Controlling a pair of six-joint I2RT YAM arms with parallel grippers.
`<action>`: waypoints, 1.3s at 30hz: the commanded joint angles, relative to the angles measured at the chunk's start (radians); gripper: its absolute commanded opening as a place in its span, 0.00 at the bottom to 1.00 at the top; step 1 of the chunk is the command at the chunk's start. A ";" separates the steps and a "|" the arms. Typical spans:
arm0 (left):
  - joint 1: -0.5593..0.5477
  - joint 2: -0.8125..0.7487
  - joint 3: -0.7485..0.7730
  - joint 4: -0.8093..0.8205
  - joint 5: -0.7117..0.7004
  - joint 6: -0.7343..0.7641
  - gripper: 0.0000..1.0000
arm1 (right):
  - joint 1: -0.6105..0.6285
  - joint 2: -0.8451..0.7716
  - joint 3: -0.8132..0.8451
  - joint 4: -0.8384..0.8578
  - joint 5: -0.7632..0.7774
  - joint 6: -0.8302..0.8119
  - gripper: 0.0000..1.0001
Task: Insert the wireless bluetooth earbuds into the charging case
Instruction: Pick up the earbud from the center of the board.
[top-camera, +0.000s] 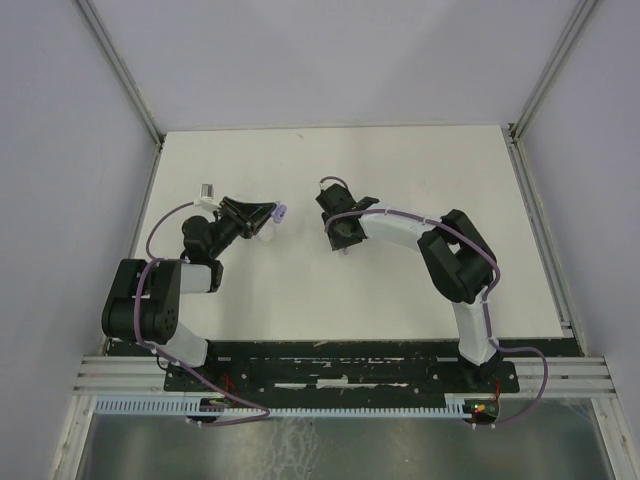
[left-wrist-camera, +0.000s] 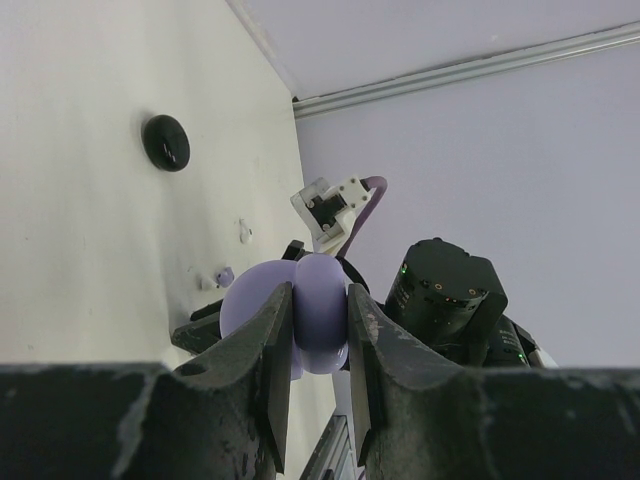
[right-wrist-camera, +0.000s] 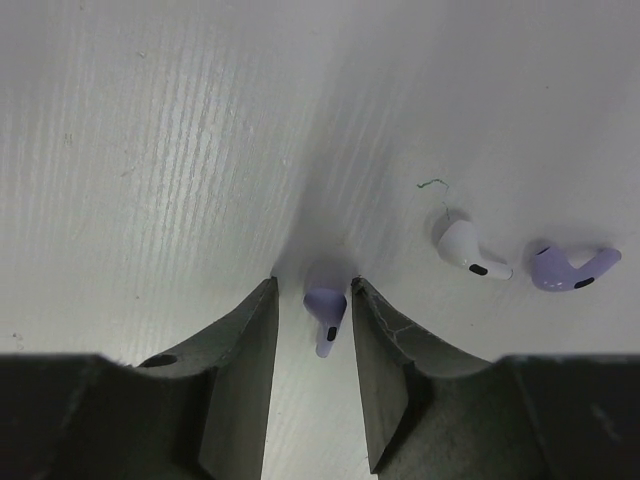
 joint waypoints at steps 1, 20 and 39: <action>0.004 -0.024 -0.005 0.034 0.026 -0.006 0.03 | -0.009 0.011 -0.019 0.028 -0.009 0.018 0.43; 0.006 -0.020 -0.005 0.036 0.026 -0.006 0.03 | -0.023 0.008 -0.019 -0.005 -0.021 0.032 0.35; 0.002 -0.007 -0.003 0.035 0.035 -0.018 0.03 | -0.026 -0.166 -0.129 0.197 0.052 -0.062 0.11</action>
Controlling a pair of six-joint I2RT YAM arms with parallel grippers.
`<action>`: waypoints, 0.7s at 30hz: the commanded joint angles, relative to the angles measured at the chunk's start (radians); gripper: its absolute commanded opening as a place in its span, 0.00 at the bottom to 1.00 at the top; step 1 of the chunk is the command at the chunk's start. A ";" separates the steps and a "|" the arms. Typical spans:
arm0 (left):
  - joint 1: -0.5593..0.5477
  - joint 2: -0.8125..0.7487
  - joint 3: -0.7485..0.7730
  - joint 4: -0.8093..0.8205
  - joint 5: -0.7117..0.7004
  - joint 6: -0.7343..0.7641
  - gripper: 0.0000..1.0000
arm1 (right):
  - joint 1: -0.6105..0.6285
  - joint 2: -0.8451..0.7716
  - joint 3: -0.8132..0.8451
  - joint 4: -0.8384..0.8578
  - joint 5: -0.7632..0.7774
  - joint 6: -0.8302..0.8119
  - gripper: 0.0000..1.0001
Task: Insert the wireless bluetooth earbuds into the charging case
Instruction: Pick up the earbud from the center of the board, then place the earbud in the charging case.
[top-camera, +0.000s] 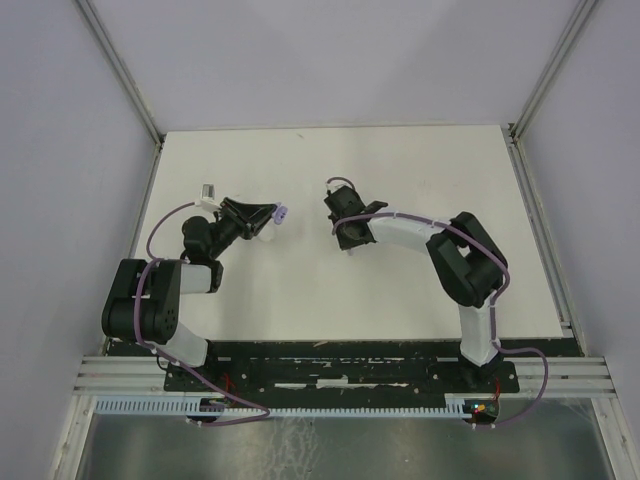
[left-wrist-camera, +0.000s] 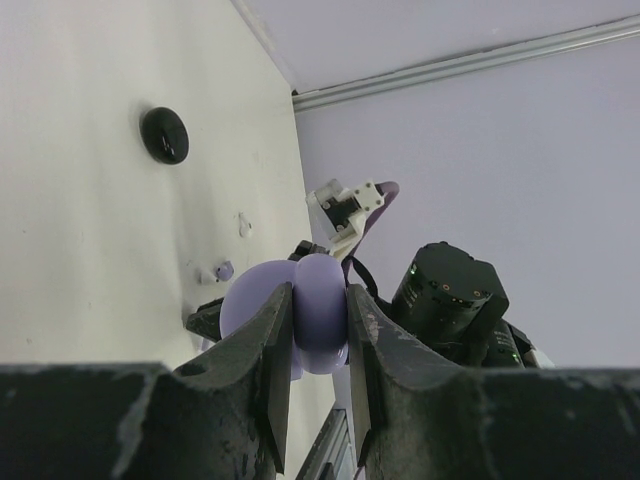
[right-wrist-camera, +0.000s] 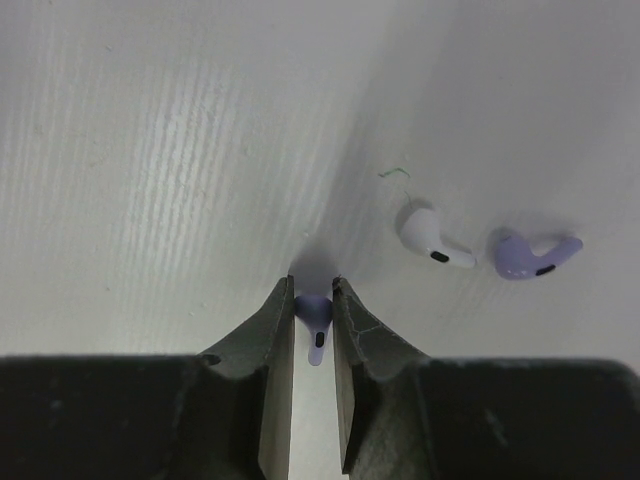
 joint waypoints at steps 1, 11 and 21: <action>-0.001 -0.005 0.000 0.033 0.026 -0.022 0.03 | -0.008 -0.159 -0.093 0.168 0.057 -0.062 0.11; -0.089 0.109 0.030 0.120 0.026 -0.147 0.03 | -0.039 -0.439 -0.365 0.631 -0.030 -0.131 0.05; -0.241 0.367 0.156 0.403 0.041 -0.402 0.03 | -0.039 -0.563 -0.509 0.911 -0.197 -0.177 0.02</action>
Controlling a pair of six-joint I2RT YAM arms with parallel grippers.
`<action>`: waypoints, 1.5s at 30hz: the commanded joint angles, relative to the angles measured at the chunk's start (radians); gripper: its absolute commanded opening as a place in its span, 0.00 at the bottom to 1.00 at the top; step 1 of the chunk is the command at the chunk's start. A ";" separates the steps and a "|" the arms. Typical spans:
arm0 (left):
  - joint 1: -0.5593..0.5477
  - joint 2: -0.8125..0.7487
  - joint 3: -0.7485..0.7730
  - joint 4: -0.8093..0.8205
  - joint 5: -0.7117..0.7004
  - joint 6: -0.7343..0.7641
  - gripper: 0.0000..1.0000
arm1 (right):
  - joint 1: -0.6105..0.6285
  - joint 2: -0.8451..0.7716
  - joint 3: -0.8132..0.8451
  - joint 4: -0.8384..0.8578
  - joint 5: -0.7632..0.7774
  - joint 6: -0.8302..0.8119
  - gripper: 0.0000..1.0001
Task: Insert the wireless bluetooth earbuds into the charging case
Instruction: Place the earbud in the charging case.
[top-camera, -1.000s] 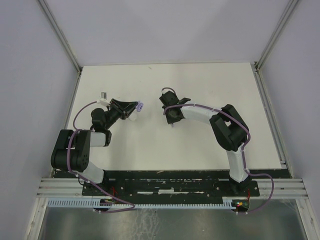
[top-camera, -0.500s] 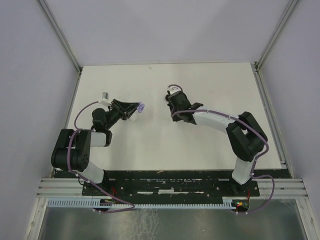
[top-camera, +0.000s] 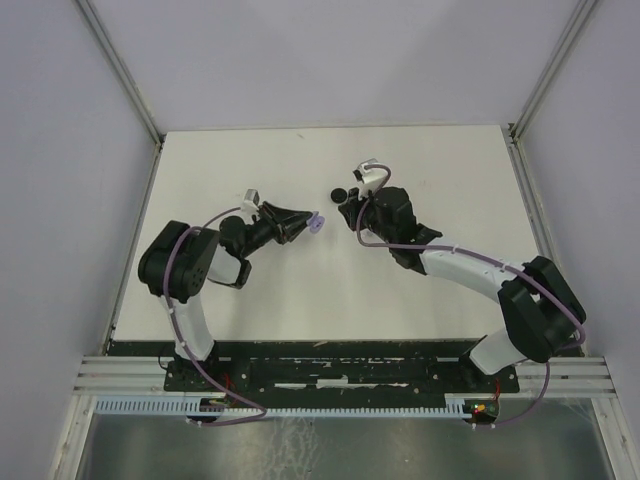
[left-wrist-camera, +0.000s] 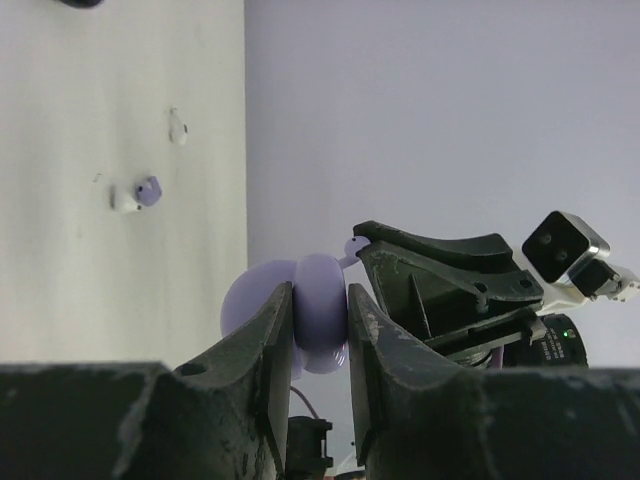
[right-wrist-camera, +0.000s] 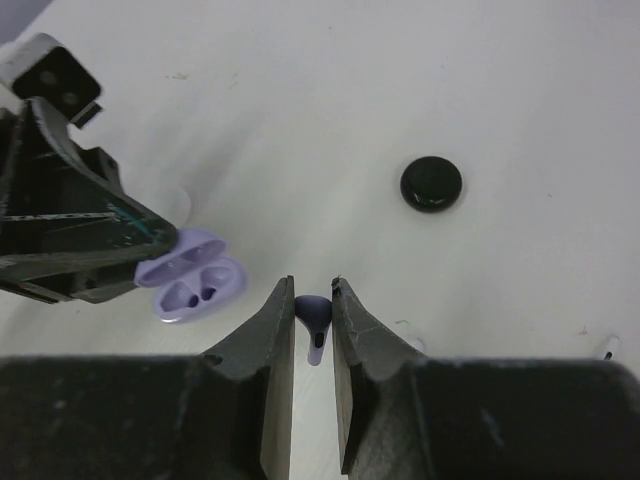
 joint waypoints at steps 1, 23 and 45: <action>-0.050 0.075 0.078 0.195 0.028 -0.141 0.03 | 0.000 -0.060 -0.033 0.201 -0.106 -0.030 0.02; -0.094 0.158 0.133 0.241 0.026 -0.287 0.03 | 0.024 -0.036 -0.091 0.340 -0.232 -0.080 0.02; -0.114 0.173 0.138 0.319 0.021 -0.369 0.03 | 0.039 -0.001 -0.103 0.366 -0.232 -0.116 0.02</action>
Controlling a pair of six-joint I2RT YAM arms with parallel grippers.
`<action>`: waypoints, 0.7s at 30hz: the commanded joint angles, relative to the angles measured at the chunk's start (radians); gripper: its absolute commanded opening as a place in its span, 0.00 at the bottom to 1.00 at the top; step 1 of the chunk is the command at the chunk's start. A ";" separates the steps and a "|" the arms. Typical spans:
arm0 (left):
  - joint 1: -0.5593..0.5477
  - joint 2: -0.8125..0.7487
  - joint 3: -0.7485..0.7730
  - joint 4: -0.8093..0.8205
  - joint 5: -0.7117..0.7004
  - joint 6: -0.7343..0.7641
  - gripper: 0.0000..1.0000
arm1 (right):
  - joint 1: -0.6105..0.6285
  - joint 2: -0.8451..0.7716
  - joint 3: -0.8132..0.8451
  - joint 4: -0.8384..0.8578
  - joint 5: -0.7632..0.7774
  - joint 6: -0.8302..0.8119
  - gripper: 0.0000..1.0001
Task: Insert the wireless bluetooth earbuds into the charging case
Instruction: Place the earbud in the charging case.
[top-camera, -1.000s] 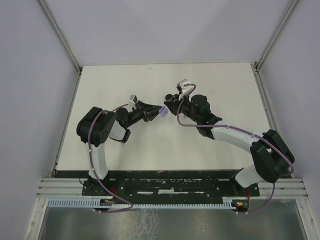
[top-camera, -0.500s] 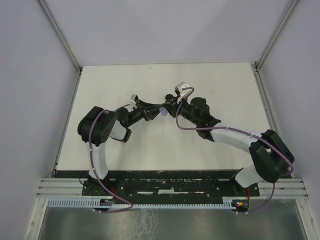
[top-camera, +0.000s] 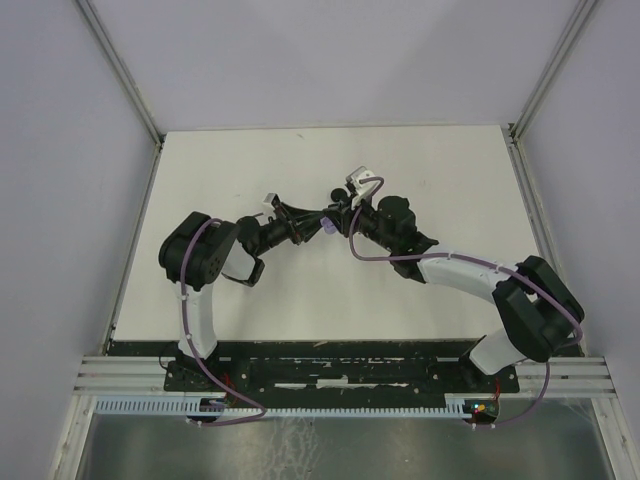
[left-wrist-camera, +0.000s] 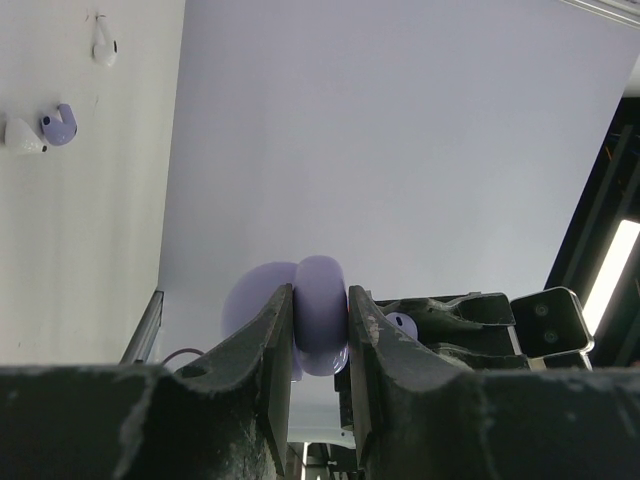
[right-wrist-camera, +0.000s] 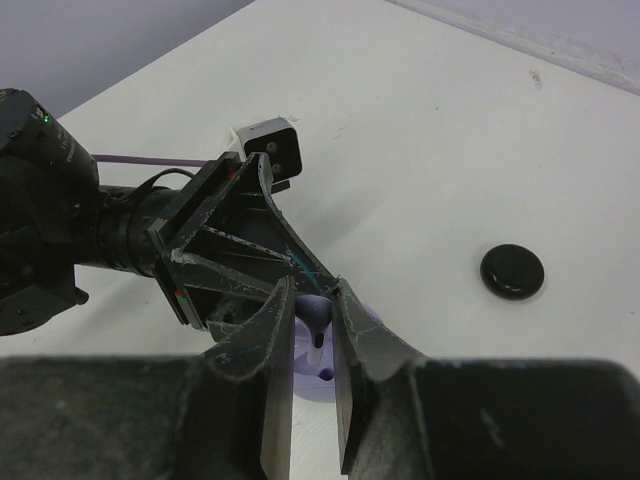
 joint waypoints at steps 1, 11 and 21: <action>-0.005 -0.013 0.022 0.154 0.002 -0.040 0.03 | 0.006 0.002 -0.009 0.067 -0.008 -0.019 0.02; -0.004 -0.022 0.016 0.179 0.002 -0.060 0.03 | 0.006 0.017 -0.016 0.072 -0.005 -0.030 0.02; -0.003 -0.030 0.012 0.194 0.003 -0.070 0.03 | 0.006 0.027 -0.017 0.070 -0.007 -0.037 0.02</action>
